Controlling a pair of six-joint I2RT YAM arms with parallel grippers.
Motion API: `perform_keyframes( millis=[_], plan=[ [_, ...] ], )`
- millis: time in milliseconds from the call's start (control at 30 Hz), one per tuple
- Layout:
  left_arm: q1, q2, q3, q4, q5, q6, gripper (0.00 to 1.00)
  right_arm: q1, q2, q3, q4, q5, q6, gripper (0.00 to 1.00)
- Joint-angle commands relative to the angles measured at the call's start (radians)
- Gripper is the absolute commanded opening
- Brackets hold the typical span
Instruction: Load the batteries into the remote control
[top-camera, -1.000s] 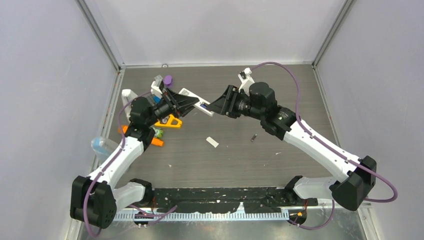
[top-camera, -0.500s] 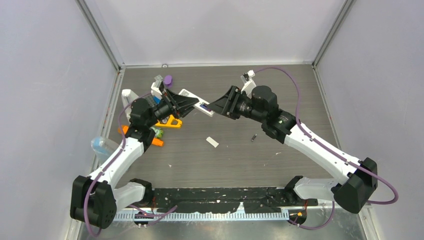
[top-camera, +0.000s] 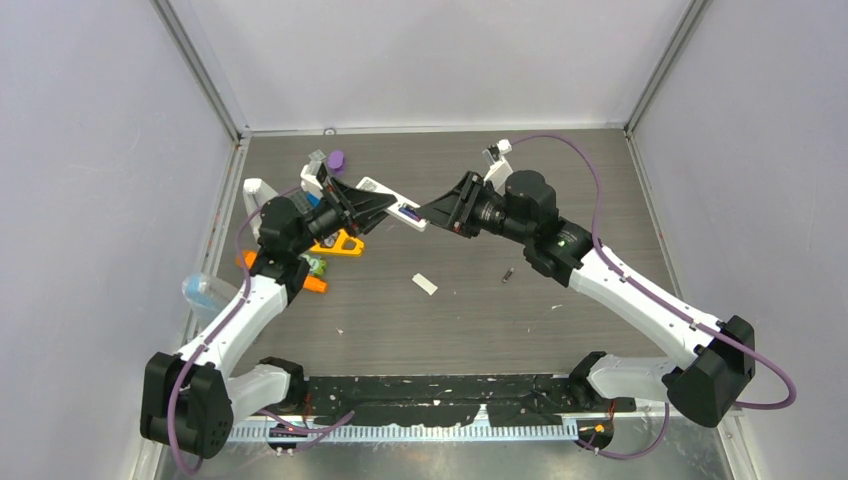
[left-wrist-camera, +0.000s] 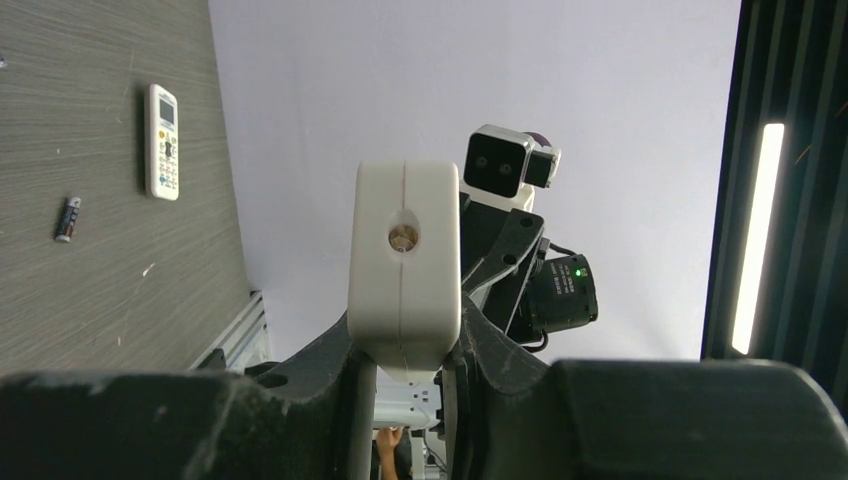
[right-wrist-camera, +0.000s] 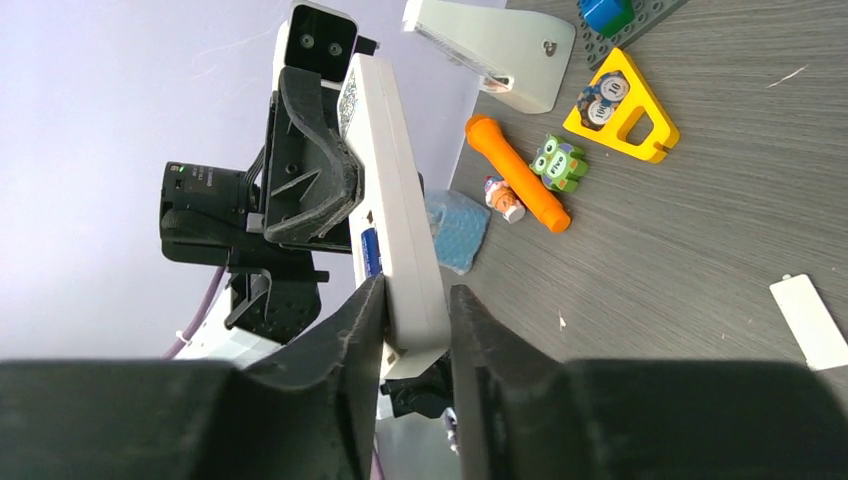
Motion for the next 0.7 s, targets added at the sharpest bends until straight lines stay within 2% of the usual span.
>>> perform_keyframes(
  millis=[0, 33, 100, 167, 300, 367, 533, 667],
  plan=[
    [-0.003, -0.028, -0.001, 0.079, -0.013, 0.015, 0.0, -0.004, -0.007, 0.038, 0.004, 0.019, -0.026, 0.47],
    [-0.003, -0.026, -0.001, 0.085, -0.015, 0.015, 0.0, -0.004, -0.009, 0.04, 0.003, 0.021, -0.029, 0.64],
    [-0.002, -0.025, -0.003, 0.087, -0.019, 0.02, 0.0, -0.006, -0.015, 0.042, 0.001, 0.026, -0.04, 0.78],
    [0.001, -0.023, -0.003, 0.093, -0.022, 0.028, 0.0, -0.011, -0.024, 0.042, -0.004, 0.033, -0.054, 0.84],
    [0.023, -0.024, -0.013, 0.082, -0.029, 0.069, 0.0, -0.026, -0.039, 0.08, -0.089, 0.085, -0.137, 0.86],
    [0.051, -0.036, -0.022, 0.049, -0.03, 0.116, 0.0, -0.041, -0.037, 0.119, -0.185, 0.131, -0.212, 0.86],
    [0.153, -0.097, -0.048, -0.158, -0.034, 0.303, 0.0, -0.08, -0.075, 0.078, -0.299, 0.256, -0.416, 0.86],
    [0.207, -0.143, -0.062, -0.331, -0.052, 0.458, 0.0, -0.081, 0.025, 0.051, -0.373, 0.194, -0.58, 0.85]
  ],
)
